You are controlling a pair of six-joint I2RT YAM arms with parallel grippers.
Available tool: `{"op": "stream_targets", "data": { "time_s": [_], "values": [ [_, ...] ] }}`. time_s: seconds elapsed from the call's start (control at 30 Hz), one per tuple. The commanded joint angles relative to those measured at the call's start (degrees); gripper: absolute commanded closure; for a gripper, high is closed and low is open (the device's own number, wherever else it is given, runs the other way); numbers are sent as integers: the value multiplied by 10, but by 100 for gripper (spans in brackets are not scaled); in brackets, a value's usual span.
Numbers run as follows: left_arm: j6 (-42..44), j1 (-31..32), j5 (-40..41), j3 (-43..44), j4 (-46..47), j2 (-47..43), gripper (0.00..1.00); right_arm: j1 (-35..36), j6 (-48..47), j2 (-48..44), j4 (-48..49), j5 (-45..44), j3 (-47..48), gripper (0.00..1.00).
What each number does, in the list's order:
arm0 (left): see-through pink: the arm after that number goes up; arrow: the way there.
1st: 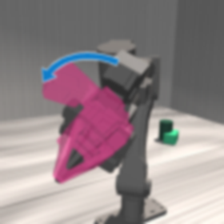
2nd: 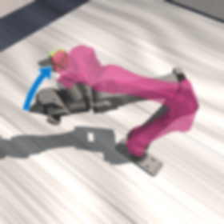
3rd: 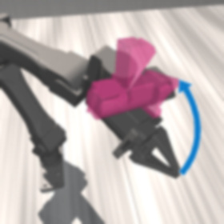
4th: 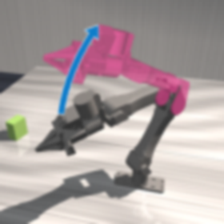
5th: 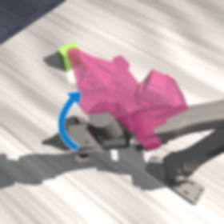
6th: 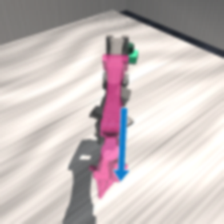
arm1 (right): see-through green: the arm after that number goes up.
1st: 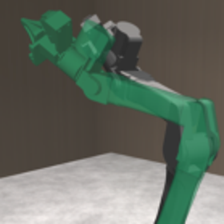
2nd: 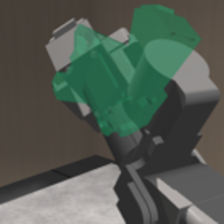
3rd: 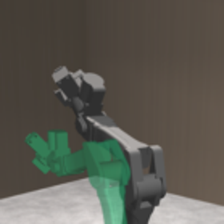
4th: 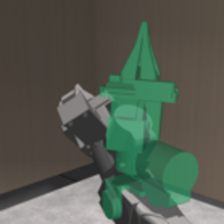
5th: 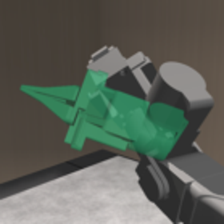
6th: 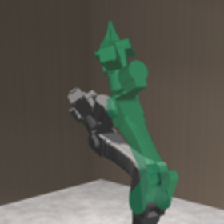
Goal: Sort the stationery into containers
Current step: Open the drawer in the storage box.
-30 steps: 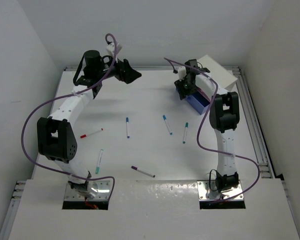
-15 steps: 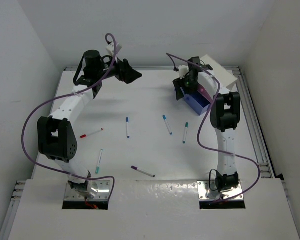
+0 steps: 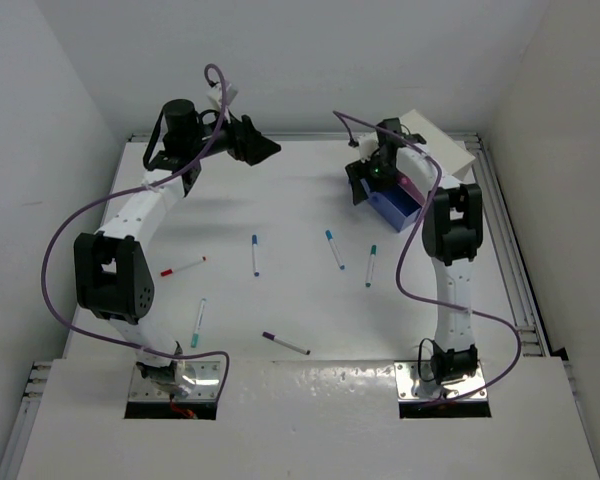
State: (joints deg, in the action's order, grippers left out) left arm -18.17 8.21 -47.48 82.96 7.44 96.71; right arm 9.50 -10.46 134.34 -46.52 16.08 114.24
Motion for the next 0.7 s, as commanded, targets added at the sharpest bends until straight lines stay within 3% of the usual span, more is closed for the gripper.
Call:
{"op": "stream_targets", "data": {
  "time_s": [0.0, 0.17, 0.37, 0.57, 0.67],
  "values": [
    [-4, -6, -10, 8, 30, -6, 0, 17, -4, -77, 80, -79, -73, 23],
    [2, -5, -2, 9, 24, -15, 0, 43, -10, -135, 165, -175, -142, 24],
    [41, -6, 13, 6, -4, -43, 0, 69, -18, -187, 205, -216, -159, 25],
    [86, -11, 43, 2, -47, -86, 0, 96, -4, -211, 132, -257, -85, 31],
    [125, -14, 96, -19, -94, -128, 0, 96, 88, -249, 83, -262, -127, 37]
  ]
}}
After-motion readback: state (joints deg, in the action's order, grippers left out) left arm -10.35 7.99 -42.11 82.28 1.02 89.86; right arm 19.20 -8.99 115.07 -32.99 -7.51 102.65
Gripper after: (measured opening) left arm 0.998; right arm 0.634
